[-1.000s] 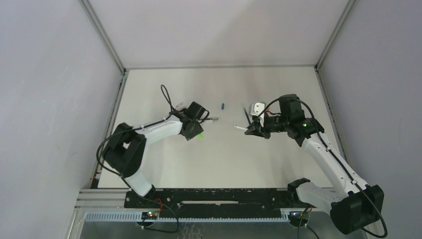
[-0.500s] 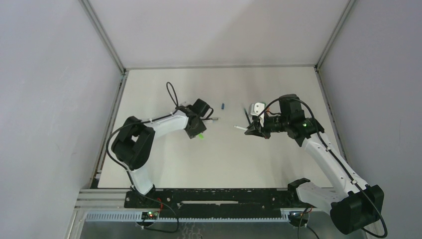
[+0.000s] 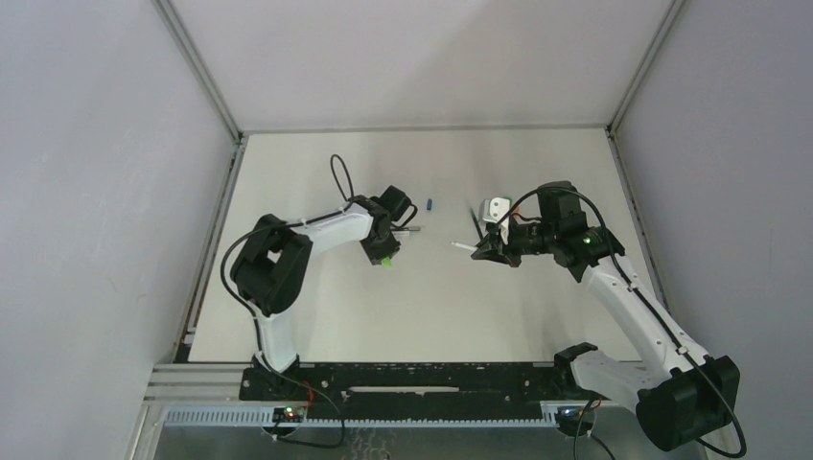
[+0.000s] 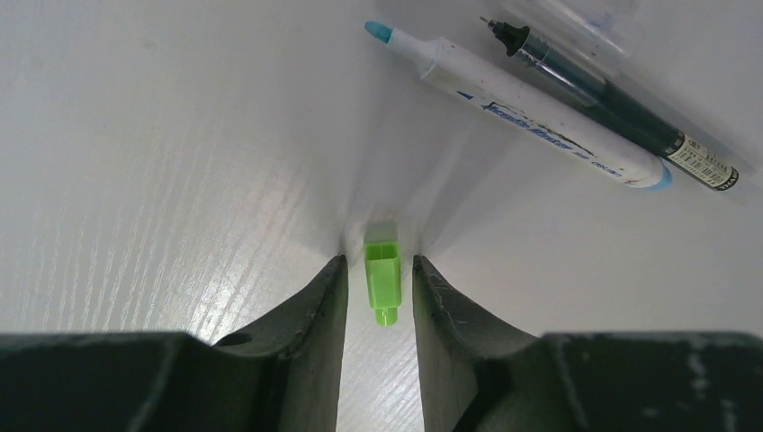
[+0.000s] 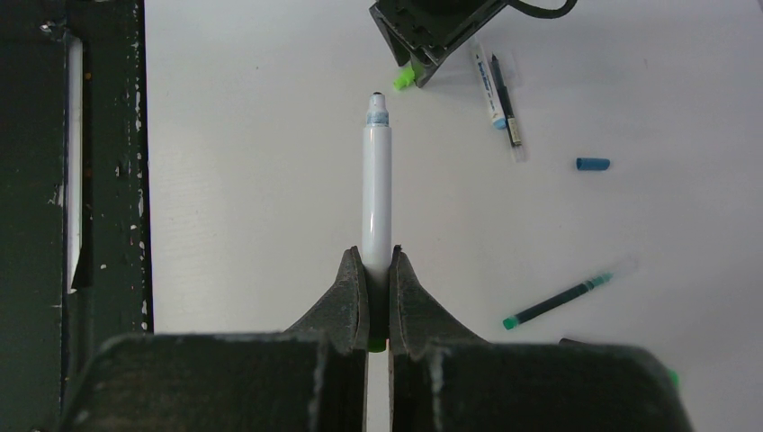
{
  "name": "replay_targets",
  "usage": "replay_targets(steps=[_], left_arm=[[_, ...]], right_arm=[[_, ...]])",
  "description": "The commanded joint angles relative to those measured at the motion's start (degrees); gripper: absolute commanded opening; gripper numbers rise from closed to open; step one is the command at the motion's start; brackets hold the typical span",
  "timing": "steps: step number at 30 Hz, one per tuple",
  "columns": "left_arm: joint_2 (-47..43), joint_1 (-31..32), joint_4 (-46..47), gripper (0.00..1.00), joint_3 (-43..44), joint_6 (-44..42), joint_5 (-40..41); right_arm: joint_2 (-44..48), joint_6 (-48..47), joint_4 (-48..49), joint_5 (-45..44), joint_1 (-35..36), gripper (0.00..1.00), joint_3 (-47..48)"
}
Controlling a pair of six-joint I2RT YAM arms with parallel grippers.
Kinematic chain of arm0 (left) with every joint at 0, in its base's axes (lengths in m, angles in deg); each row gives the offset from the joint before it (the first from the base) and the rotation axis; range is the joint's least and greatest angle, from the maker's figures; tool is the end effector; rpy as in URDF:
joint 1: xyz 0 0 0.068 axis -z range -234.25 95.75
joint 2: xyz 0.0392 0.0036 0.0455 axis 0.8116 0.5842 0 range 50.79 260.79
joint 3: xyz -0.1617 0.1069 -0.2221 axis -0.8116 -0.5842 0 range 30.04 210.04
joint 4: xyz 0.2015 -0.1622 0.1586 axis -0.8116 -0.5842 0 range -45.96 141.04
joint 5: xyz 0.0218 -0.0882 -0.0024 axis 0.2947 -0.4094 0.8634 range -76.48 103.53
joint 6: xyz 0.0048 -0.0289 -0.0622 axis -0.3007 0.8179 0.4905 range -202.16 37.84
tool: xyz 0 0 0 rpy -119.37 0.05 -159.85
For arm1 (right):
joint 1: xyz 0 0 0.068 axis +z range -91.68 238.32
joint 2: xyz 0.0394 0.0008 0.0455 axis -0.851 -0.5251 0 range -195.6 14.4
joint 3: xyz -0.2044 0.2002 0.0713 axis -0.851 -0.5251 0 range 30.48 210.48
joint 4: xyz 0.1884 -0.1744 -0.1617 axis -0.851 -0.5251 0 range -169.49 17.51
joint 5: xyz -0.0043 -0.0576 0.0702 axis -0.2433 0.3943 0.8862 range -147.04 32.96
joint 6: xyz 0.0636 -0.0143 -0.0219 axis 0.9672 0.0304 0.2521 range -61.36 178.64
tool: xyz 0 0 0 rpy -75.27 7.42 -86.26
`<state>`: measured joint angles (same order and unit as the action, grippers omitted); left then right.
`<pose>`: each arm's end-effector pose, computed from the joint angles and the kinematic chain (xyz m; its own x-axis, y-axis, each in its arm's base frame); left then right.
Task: Insert the pens into the pen caps
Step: Pick up the pen cap from the center of the board.
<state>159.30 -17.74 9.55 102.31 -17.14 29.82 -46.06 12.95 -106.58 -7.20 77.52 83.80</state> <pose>0.3364 -0.2295 0.1382 -0.8059 -0.4859 -0.3382 -0.4910 0.8678 -0.0768 0.2276 0.1242 0.3141 0.1053 -0.4520 -0.8858 -0.9727 0.1384 -0.1863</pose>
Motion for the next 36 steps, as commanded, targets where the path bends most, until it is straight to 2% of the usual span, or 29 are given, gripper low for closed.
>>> replay_targets(steps=[1, 4, 9, 16, 18, 25, 28, 31, 33, 36], left_arm=[[1.1, 0.3, -1.3, 0.36, 1.4, -0.7, -0.2], [2.4, 0.2, -1.5, 0.3, 2.3, -1.3, -0.4], [3.9, -0.3, -1.8, 0.27, 2.4, -1.8, -1.1], [1.9, -2.7, 4.4, 0.05, -2.9, -3.5, -6.5], [-0.3, -3.6, 6.8, 0.0, -5.0, -4.1, -8.1], [-16.9, -3.9, 14.7, 0.0, -11.0, -8.6, -4.9], [-25.9, -3.7, 23.2, 0.0, -16.0, -11.5, -6.8], [-35.0, -3.5, 37.4, 0.0, -23.8, -13.3, -11.1], [-41.6, -3.4, 50.0, 0.0, -30.2, -13.7, -13.4], [-47.8, -3.2, 65.6, 0.0, -37.0, -13.7, -15.8]], right_arm=[[1.0, -0.2, -0.1, 0.9, -0.1, 0.0, 2.2], [1.2, -0.2, 0.0, 0.8, -0.2, 0.0, 2.2], [1.4, -0.1, -0.2, 0.8, -0.3, 0.0, 2.2], [1.5, 0.0, -0.3, 1.6, -0.3, 0.0, 2.2], [1.3, 0.3, -0.4, 2.5, -0.3, 0.0, 2.2], [-0.8, 4.2, 0.3, 8.4, -0.2, 0.0, 2.2], [-2.4, 8.2, 1.8, 11.5, -0.2, 0.0, 2.2], [-3.4, 13.8, 4.3, 15.1, -0.3, 0.0, 2.2], [-3.6, 21.3, 8.5, 17.7, -0.3, 0.0, 1.2], [-2.3, 35.8, 21.2, 16.9, -0.4, 0.0, -2.8]])
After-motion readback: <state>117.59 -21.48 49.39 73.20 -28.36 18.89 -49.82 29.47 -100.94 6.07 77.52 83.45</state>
